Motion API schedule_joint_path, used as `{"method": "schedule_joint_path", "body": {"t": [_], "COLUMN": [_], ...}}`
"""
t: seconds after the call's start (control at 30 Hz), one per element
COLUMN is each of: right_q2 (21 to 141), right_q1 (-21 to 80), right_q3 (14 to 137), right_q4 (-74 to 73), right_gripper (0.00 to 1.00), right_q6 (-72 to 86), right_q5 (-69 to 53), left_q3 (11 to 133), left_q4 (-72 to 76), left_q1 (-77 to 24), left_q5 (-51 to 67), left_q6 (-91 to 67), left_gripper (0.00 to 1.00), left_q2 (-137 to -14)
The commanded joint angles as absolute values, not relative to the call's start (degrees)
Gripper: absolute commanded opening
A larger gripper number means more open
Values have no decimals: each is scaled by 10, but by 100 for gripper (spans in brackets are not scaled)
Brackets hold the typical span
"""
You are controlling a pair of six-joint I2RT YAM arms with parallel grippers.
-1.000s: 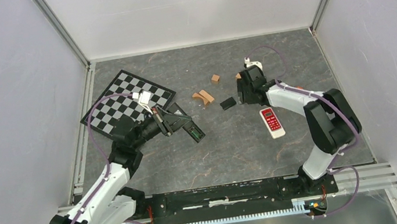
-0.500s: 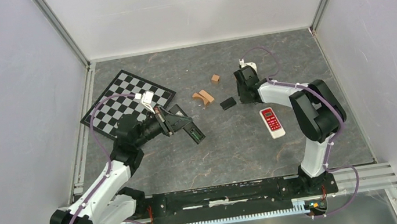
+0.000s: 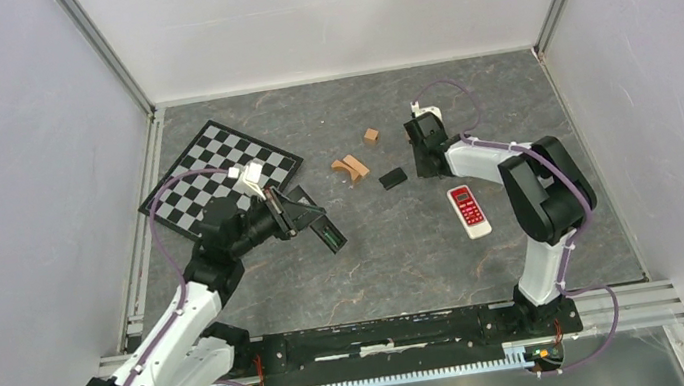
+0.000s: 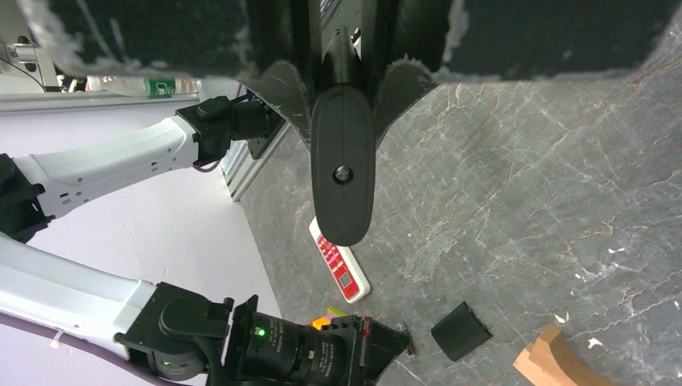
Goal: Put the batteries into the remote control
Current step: Pick up the battery from the center of the board, then load the battery into the remote control.
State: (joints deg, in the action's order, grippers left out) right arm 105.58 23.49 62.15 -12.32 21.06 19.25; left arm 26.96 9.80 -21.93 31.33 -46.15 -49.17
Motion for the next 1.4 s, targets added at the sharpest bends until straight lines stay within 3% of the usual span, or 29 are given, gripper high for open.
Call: {"method": "schedule_joint_path", "body": {"t": [0.0, 0.63, 0.97, 1.37], "right_q2": [1028, 731, 743, 760], "right_q1": [232, 297, 391, 436], "right_q3": [598, 450, 478, 516], "right_q4": [-115, -27, -37, -60], "right_gripper": [0, 0, 0, 2], "right_q6": [185, 216, 195, 162], "right_q5": [134, -228, -252, -246], "left_q3": [292, 336, 324, 314], "left_q4": [100, 198, 256, 280], "left_q1": [-218, -223, -229, -230], "left_q5": [306, 368, 387, 396], "left_q6": [-452, -576, -619, -639], "left_gripper": [2, 2, 2, 2], "left_q2": [-503, -754, -775, -771]}}
